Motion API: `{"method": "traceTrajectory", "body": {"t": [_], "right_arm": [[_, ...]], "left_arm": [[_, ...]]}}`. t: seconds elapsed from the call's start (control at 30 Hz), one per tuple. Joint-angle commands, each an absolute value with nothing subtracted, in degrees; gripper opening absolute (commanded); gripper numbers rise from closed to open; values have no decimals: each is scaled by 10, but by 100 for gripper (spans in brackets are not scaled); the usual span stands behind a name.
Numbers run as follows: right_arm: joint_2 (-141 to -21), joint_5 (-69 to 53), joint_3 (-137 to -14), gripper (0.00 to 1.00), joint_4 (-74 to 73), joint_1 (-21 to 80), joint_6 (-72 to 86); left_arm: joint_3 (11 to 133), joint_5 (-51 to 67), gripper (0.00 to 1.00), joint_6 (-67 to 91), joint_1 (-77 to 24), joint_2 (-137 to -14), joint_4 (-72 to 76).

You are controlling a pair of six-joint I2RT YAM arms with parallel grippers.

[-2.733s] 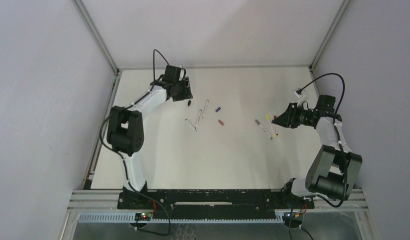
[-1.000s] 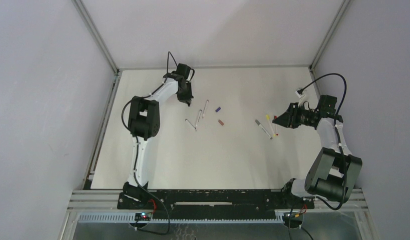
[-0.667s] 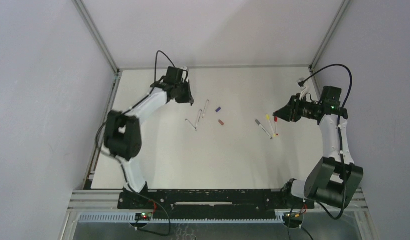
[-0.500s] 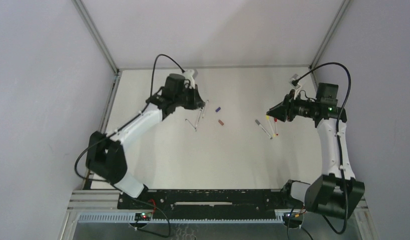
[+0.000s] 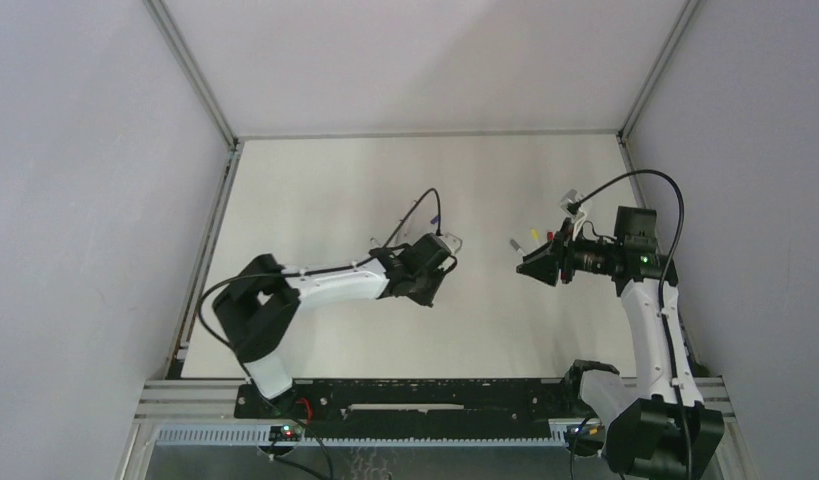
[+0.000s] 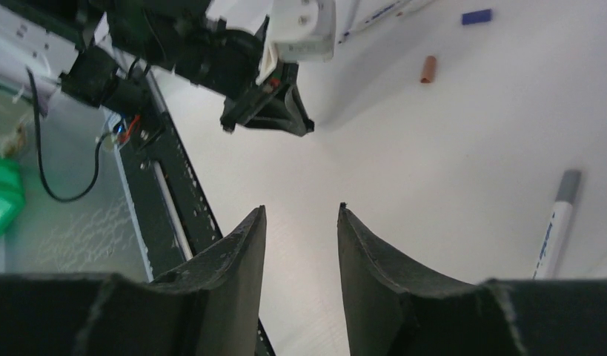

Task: Insert the pens into the pen caps
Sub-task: Move the pen cap to the center of the board.

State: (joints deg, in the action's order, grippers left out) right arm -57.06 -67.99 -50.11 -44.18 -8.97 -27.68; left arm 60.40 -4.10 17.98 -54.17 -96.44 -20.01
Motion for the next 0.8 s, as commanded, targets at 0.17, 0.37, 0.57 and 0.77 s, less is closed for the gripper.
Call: {"method": "traceTrajectory", "body": {"t": [0.17,0.37,0.57,0.77], "right_arm": [[-519,-681,-433,52,-348,-132,-220],[-518,-681,-418,54,-340,-133,-221],[-526,-690,-409,54,-325,-134,-219],[-531,-690,-408,55,-328,-134,-232]], "left_arm": [[721,-94,8,168,-555,-1067,-282],[742,-110,29,175,-555,-1066,-298],[713,-121,40,172,-555,-989,-287],[645,-160,42,71,-542,-885,-256]]}}
